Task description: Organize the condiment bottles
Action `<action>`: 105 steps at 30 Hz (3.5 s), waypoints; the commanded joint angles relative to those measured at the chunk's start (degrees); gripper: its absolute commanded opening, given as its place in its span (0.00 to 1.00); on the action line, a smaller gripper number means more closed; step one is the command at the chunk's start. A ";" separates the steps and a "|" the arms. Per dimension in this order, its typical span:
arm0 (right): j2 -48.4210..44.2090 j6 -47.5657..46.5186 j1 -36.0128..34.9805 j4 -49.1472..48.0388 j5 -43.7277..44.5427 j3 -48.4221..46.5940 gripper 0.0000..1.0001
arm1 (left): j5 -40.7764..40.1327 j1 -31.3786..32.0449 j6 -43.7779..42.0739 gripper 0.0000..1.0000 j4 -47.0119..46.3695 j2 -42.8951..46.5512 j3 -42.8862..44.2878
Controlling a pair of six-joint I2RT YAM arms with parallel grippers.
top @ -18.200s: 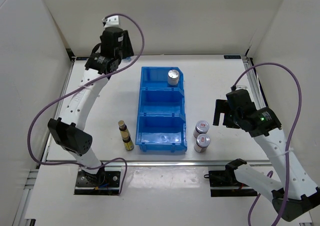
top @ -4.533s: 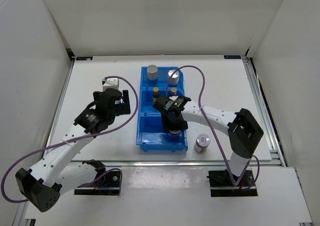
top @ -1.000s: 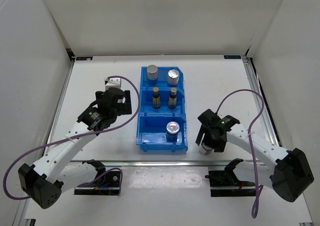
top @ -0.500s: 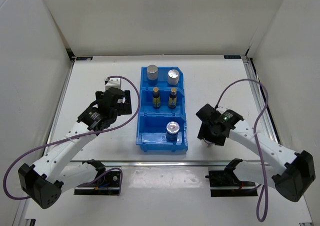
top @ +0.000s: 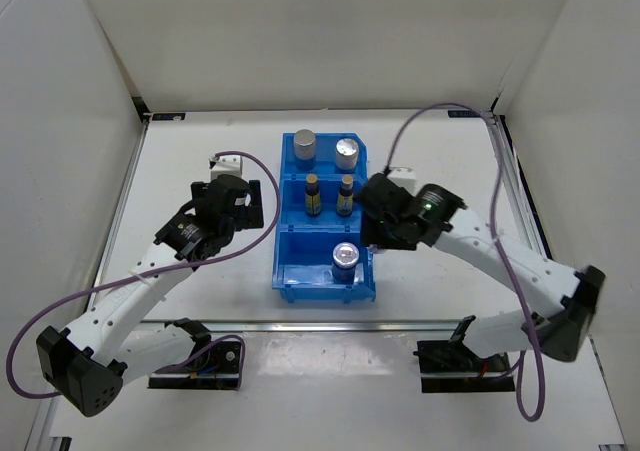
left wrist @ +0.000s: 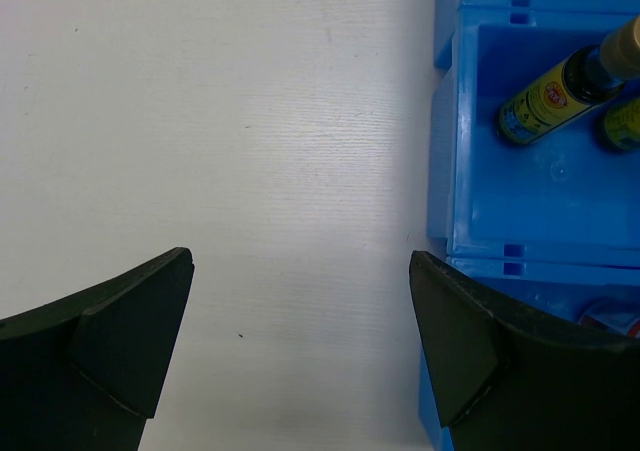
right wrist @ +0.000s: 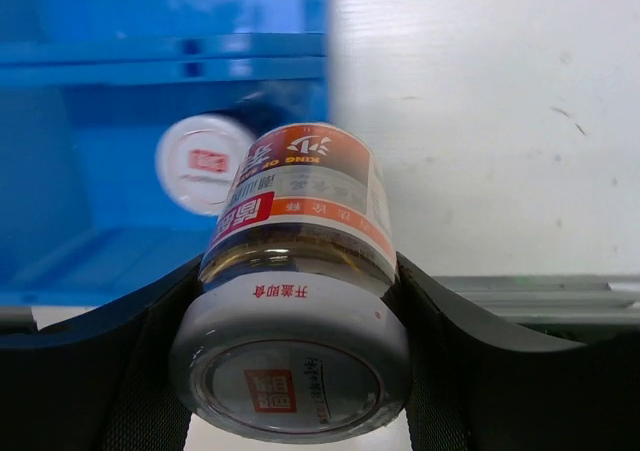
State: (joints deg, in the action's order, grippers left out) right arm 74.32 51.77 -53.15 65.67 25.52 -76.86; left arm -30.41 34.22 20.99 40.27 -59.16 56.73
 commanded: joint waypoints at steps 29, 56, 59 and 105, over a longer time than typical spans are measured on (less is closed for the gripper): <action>38.52 -11.52 -9.61 -21.02 -18.05 -15.51 0.00 | -1.49 -0.20 -0.16 1.00 -0.37 3.61 0.58; 6.67 -28.03 -9.61 -11.09 1.79 -22.19 1.00 | -4.83 -0.20 1.42 1.00 -0.37 8.79 -0.04; -1.86 -27.43 -7.94 -9.16 9.18 -19.14 1.00 | -4.30 -0.20 1.42 1.00 -0.37 7.74 -0.04; -9.37 -17.14 15.52 1.04 24.05 8.66 1.00 | -6.85 -0.20 1.95 1.00 -0.37 2.38 -0.04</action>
State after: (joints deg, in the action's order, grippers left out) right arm 65.34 34.33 -38.81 66.50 49.15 -67.59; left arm -36.05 34.22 22.55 40.25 -57.17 56.71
